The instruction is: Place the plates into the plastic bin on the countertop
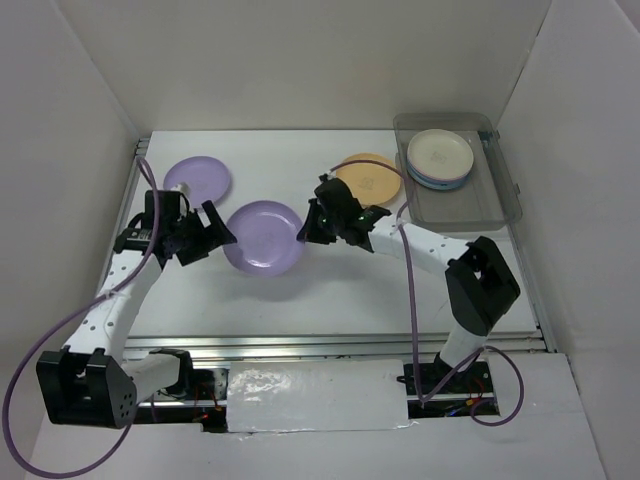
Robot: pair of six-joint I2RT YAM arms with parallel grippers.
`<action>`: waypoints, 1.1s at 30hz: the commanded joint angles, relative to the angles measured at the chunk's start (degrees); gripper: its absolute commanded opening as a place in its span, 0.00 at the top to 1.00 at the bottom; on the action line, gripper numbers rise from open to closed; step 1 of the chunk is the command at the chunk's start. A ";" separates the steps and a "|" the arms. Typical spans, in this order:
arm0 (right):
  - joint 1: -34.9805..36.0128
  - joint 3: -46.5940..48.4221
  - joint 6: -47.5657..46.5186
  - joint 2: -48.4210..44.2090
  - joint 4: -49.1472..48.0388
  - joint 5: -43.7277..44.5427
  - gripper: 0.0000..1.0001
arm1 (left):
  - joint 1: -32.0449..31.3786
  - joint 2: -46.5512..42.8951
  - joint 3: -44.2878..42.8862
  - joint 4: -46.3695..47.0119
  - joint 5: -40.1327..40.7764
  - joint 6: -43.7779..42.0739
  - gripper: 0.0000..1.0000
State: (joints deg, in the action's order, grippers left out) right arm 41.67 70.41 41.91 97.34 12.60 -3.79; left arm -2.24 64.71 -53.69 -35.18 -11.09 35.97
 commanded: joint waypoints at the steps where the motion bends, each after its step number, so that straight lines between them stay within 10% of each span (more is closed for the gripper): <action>1: -4.47 4.20 4.03 -1.71 3.20 8.34 1.00 | 0.92 -0.37 -5.45 -0.57 5.43 0.25 0.01; 12: -45.93 26.73 9.34 5.91 16.22 7.94 1.00 | 7.51 -3.80 -3.18 -0.77 6.26 -4.59 0.01; 18: -54.67 46.03 8.70 26.37 20.44 -8.50 1.00 | 8.83 -2.65 -2.47 0.28 1.43 -4.77 0.01; 25: -57.31 46.39 11.62 31.68 15.70 -9.57 1.00 | 8.74 -6.08 -3.35 1.43 0.63 -2.48 0.01; 28: -57.23 43.69 11.44 29.94 13.70 -7.02 0.57 | 8.57 -6.87 -4.14 1.86 1.25 -1.43 0.01; 30: -56.88 40.96 11.53 25.64 12.72 -3.44 0.02 | 8.57 -6.53 -4.49 2.39 1.25 -0.55 0.01; 33: -55.82 36.56 9.95 17.91 11.04 1.05 0.00 | 8.57 -4.68 -5.02 2.83 1.25 0.94 0.01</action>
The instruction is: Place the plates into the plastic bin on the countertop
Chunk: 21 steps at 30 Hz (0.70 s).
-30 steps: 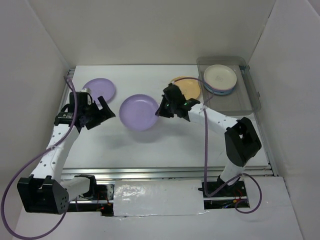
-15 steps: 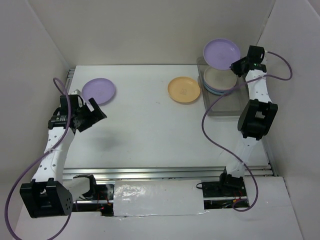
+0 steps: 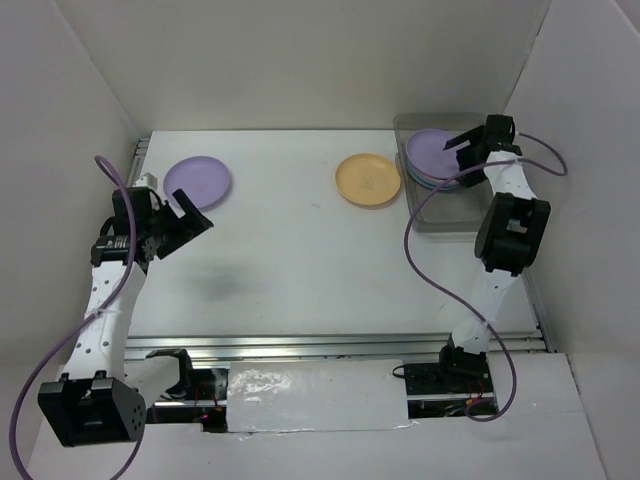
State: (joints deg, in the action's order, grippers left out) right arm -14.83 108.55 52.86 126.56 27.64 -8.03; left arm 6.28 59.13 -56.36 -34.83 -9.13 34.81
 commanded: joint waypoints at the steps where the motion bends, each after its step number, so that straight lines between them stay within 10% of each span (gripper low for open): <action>1: 0.94 -2.89 -1.44 -12.99 -3.82 5.92 0.00 | 0.04 1.94 -2.53 2.92 -0.63 2.45 0.01; 12: 11.91 -24.93 -8.46 -47.53 -4.52 8.31 0.00 | 5.49 15.46 -1.83 9.86 10.27 18.89 0.01; 21: 22.55 -60.72 -6.12 -69.59 -32.97 -34.90 0.00 | 8.48 30.66 -4.46 27.24 11.41 24.69 0.01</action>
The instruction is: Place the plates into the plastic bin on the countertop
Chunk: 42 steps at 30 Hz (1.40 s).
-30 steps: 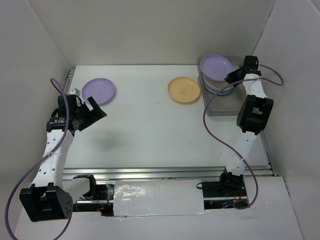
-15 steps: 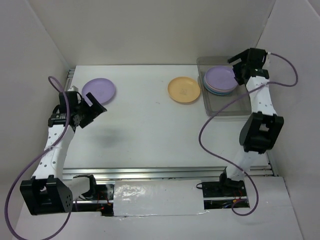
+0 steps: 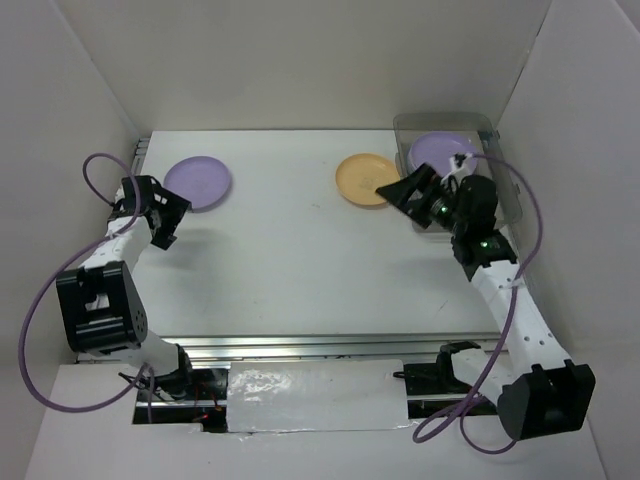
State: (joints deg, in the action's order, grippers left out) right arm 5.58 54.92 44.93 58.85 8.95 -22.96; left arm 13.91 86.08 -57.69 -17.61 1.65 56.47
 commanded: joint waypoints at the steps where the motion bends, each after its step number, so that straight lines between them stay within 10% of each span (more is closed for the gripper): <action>1: 3.54 -9.28 2.53 -2.59 -16.57 -22.11 0.00 | 1.03 5.05 -4.00 12.05 0.11 2.77 0.01; 16: 16.21 -7.72 -5.29 -19.91 2.73 -8.77 0.00 | 1.03 28.79 -23.52 0.83 5.64 3.47 0.19; 17: 16.47 -7.63 -5.29 -20.78 2.91 -8.16 0.00 | 1.03 29.57 -23.69 0.47 5.73 3.65 0.24; 19: 16.48 -7.54 -5.20 -21.14 3.35 -6.92 0.00 | 1.12 31.59 -26.40 -2.33 5.56 3.48 0.72; 22: 16.65 -7.45 -5.11 -20.10 3.27 -7.27 0.00 | 1.12 36.95 -34.02 -10.75 3.98 2.34 1.00; 26: 18.14 -8.07 -5.90 -18.42 3.61 -3.86 0.00 | -0.63 37.24 -38.03 -20.79 5.37 1.10 1.00; 32: 23.40 -3.43 -8.63 -7.54 8.17 12.83 0.00 | -11.17 7.99 -18.35 -11.15 11.01 -5.04 1.00; 42: 25.18 7.66 -11.26 11.71 9.60 25.69 0.00 | -28.92 -6.89 -10.95 -13.15 -4.38 -16.73 1.00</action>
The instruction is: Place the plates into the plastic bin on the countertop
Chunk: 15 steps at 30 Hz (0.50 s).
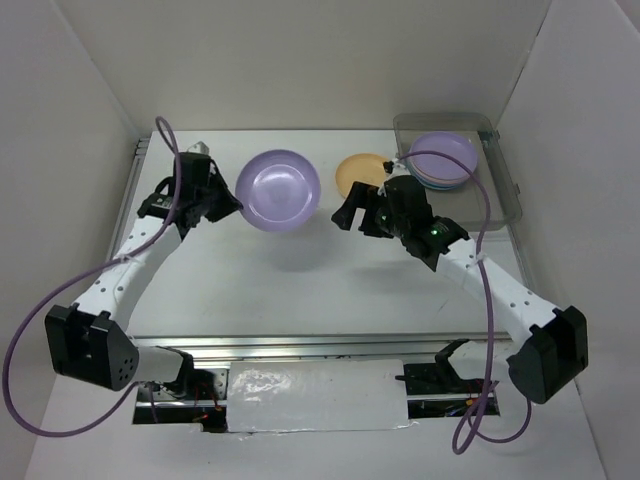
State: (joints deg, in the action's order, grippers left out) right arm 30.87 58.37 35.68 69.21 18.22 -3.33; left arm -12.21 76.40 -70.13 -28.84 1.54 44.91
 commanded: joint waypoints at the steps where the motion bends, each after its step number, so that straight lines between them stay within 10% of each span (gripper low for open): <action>1: -0.11 4.47 -2.19 1.63 0.33 5.88 0.00 | -3.87 2.88 1.22 -2.53 -3.40 -5.18 1.00; 10: 0.77 3.33 -2.90 3.29 -1.78 7.55 0.01 | -9.67 -0.02 0.61 -3.94 -1.81 -5.18 1.00; 15: -0.29 3.86 -3.95 10.15 -2.04 4.40 0.19 | -12.49 -1.17 0.17 -4.91 -1.80 -5.00 1.00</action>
State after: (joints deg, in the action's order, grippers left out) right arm 30.89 60.49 33.06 76.82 17.63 2.02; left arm -23.29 77.60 -67.61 -34.79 0.16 40.47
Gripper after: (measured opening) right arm 0.838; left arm 0.033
